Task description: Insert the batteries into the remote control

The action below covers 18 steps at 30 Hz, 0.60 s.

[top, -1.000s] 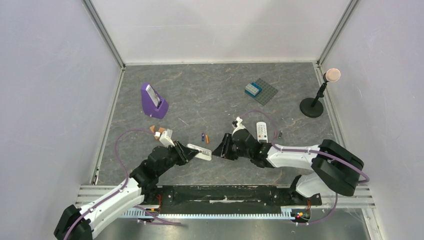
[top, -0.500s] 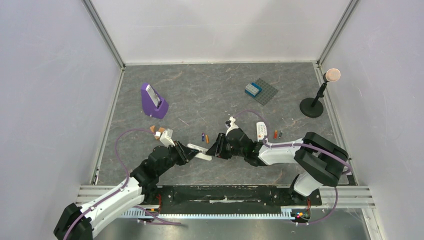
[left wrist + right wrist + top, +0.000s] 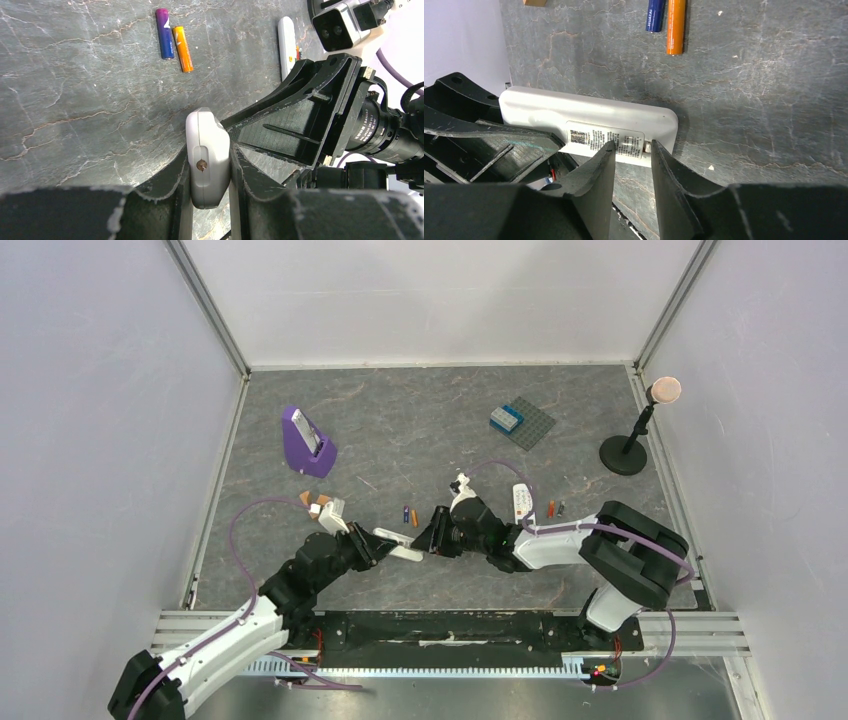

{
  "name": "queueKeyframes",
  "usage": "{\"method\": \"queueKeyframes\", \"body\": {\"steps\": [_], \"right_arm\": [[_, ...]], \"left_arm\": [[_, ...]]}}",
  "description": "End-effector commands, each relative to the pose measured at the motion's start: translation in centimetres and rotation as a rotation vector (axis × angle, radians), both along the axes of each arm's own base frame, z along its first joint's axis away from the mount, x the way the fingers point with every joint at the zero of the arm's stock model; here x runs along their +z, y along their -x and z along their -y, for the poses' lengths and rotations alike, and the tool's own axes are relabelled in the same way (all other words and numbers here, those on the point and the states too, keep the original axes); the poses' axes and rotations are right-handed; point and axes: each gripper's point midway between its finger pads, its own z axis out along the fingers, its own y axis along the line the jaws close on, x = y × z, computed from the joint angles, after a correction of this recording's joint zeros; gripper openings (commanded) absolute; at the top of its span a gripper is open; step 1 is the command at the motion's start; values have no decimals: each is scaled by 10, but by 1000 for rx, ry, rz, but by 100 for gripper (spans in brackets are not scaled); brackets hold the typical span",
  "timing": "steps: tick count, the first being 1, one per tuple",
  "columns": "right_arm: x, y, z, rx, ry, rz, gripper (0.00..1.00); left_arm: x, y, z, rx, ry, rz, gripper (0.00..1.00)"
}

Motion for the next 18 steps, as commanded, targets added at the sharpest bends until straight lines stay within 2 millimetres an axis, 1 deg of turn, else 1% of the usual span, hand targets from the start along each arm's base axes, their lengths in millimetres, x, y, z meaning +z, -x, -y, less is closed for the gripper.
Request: {"method": "queueKeyframes", "body": {"steps": [1, 8, 9, 10, 12, 13, 14, 15, 16, 18], "right_arm": [[7, -4, -8, 4, -39, 36, 35], [1, 5, -7, 4, -80, -24, 36], [4, 12, -7, 7, -141, -56, 38], [6, 16, -7, 10, -172, -65, 38], [8, 23, -8, 26, -218, -93, 39], [9, 26, -8, 33, -243, -103, 39], [14, 28, -9, 43, -278, -102, 39], [18, 31, -9, 49, -311, -104, 39], [28, 32, -11, 60, -362, -86, 39], [39, 33, -14, 79, -415, -72, 40]], "left_arm": [[-30, 10, -11, -2, -89, -72, 2], [-33, 11, -11, 3, -79, -80, 2], [-33, 11, -11, 8, -67, -82, 2], [-32, 14, -7, -12, -54, -87, 2], [-28, 13, -6, -10, -36, -82, 2], [-31, 14, -6, -10, -36, -88, 2], [-36, 15, -8, -9, -41, -95, 2], [-36, 15, -8, -7, -41, -95, 2], [-36, 15, -8, -6, -44, -95, 2], [-36, 15, -8, -2, -45, -97, 2]]}}
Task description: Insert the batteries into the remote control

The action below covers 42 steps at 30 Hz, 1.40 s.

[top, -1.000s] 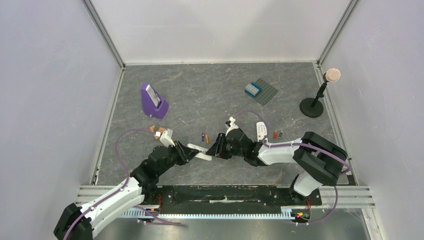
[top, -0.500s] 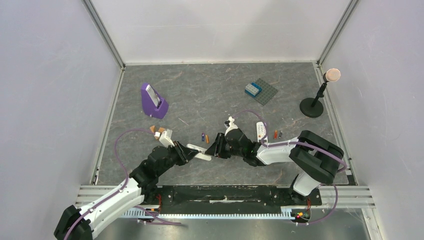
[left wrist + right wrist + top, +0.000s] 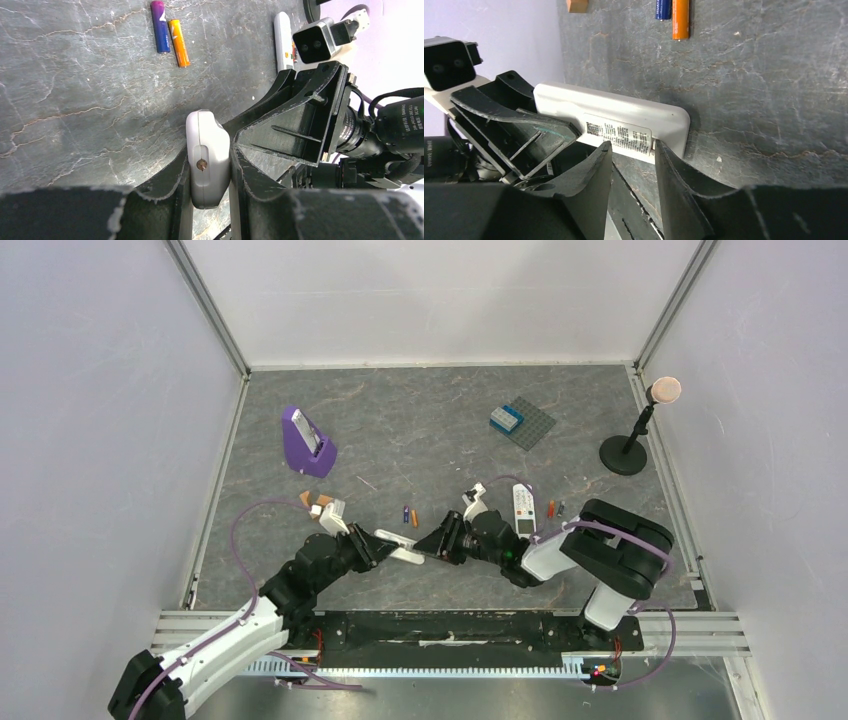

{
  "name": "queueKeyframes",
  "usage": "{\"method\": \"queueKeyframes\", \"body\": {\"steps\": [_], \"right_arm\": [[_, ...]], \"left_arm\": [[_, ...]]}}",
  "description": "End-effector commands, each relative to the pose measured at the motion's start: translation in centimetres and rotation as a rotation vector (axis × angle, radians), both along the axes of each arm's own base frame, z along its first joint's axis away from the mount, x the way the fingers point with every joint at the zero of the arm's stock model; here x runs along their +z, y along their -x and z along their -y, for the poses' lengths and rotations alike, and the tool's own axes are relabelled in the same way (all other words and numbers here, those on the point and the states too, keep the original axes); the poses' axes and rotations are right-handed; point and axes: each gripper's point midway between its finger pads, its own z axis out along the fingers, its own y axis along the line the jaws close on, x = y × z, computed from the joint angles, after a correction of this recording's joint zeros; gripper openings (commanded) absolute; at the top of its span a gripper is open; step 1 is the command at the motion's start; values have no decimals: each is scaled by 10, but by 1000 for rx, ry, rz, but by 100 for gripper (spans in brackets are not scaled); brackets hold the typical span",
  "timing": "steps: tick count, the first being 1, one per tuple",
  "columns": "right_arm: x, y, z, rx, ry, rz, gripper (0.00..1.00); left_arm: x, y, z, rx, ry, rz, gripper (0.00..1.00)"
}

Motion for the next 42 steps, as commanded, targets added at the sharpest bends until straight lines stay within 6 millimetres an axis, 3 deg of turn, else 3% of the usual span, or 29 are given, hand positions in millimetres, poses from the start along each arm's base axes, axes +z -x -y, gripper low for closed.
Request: {"method": "queueKeyframes", "body": {"steps": [1, 12, 27, 31, 37, 42], "right_arm": [[40, 22, -18, 113, -215, 17, 40], [105, 27, -32, 190, -477, 118, 39], [144, 16, -30, 187, -559, 190, 39], [131, 7, -24, 150, -487, 187, 40], [73, -12, -13, 96, -126, 198, 44], [38, -28, 4, 56, 148, 214, 53]], "left_arm": [[-36, 12, -10, 5, -69, -89, 2], [-40, 12, -12, 14, -89, -105, 2], [-52, 5, -42, 139, -241, -149, 2], [-51, 3, -48, 168, -259, -153, 2], [-48, 2, -50, 181, -258, -143, 2], [-48, 3, -49, 173, -259, -146, 2]]}}
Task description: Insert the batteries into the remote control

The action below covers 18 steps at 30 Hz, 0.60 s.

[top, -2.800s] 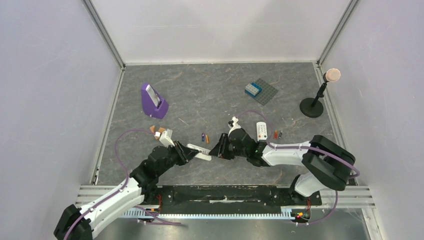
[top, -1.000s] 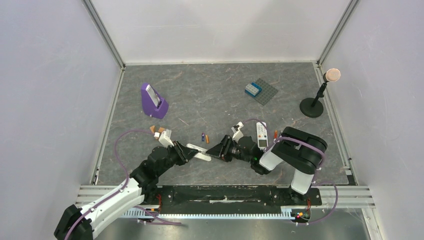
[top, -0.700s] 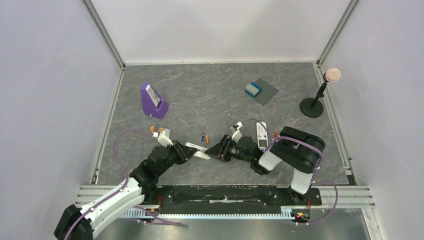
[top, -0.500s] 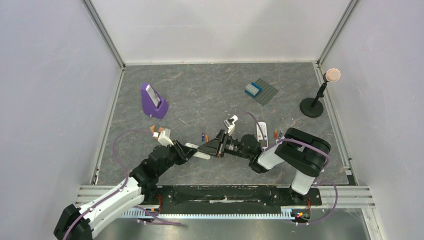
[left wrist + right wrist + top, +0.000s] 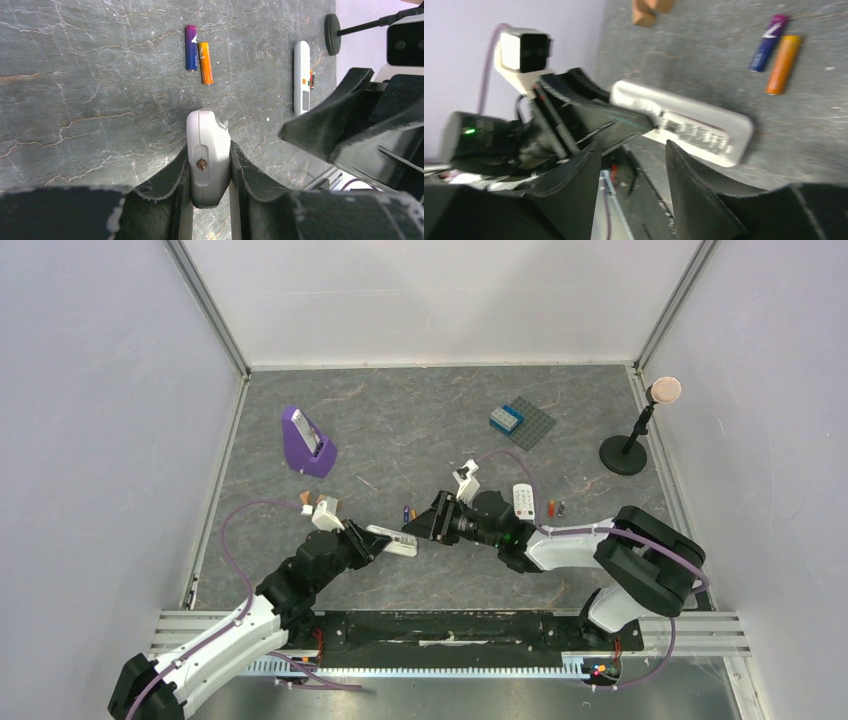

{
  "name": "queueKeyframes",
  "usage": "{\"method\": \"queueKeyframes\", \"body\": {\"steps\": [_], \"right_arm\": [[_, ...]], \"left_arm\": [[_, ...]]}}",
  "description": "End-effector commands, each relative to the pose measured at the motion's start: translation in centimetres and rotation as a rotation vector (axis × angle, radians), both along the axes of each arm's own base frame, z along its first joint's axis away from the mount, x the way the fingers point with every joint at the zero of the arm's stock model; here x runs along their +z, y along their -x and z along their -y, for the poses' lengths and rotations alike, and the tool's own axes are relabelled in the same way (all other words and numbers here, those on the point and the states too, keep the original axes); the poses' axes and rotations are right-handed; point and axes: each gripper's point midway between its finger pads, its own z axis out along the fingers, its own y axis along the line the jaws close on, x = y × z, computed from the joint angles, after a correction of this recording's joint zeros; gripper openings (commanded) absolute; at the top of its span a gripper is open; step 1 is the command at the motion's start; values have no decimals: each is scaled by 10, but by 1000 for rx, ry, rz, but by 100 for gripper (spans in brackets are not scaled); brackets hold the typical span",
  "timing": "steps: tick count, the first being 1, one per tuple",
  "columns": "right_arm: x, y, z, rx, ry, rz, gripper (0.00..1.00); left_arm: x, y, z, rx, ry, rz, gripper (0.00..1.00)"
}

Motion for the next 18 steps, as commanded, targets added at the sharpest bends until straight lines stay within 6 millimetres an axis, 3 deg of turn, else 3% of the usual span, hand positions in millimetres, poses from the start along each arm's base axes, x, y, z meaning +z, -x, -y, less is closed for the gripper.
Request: {"method": "queueKeyframes", "body": {"steps": [1, 6, 18], "right_arm": [[-41, -14, 19, -51, 290, 38, 55], [-56, -10, 15, -23, 318, -9, 67], [-56, -6, -13, 65, 257, -69, 65]], "left_arm": [[-48, 15, -31, 41, -197, -118, 2], [-46, 14, -30, 39, -197, -115, 2], [-46, 14, -28, 26, -202, -122, 2]]}}
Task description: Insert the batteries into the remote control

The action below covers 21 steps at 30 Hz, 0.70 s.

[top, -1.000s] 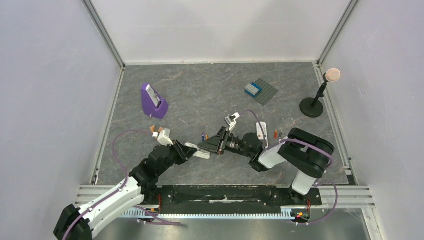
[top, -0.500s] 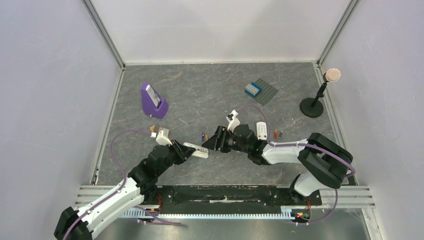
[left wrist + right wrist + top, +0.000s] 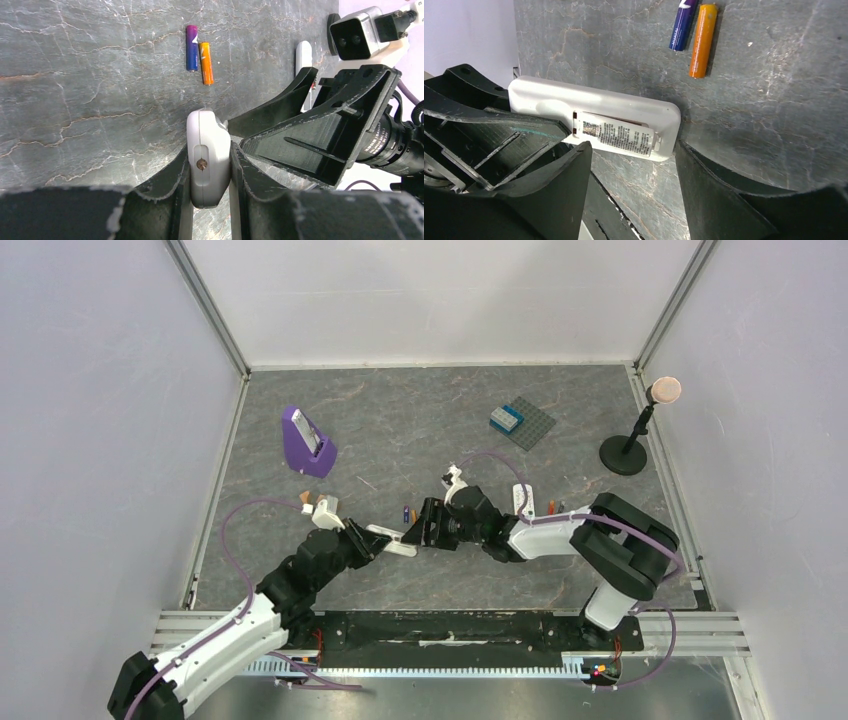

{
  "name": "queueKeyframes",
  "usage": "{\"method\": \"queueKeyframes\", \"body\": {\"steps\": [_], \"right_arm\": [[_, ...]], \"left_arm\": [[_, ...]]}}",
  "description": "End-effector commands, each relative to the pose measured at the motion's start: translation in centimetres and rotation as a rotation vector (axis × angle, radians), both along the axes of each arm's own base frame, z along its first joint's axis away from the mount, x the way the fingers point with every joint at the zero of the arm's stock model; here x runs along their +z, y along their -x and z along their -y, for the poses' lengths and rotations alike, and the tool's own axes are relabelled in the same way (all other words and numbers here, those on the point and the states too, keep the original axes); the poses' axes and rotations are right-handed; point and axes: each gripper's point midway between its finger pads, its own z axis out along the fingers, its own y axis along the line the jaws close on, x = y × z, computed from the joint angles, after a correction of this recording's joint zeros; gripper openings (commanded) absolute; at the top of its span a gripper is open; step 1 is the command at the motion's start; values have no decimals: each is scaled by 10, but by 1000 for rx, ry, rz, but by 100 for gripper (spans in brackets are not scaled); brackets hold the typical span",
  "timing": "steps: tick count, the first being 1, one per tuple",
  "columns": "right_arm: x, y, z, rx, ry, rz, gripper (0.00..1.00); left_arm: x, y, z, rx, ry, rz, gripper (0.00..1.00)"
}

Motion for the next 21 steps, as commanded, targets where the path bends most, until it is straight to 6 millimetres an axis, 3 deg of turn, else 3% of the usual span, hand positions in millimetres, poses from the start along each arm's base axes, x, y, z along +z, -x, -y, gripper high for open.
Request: {"method": "queueKeyframes", "body": {"steps": [1, 5, 11, 21], "right_arm": [[16, 3, -18, 47, -81, -13, 65], [25, 10, -25, 73, -143, -51, 65], [42, 4, -26, 64, -182, 8, 64], [33, -14, 1, -27, -10, 107, 64]], "left_arm": [[-47, 15, -28, 25, -195, -115, 2], [-48, 14, -28, 26, -197, -117, 2], [-48, 14, -28, 22, -199, -116, 2], [-51, 14, -32, 37, -225, -129, 2]]}}
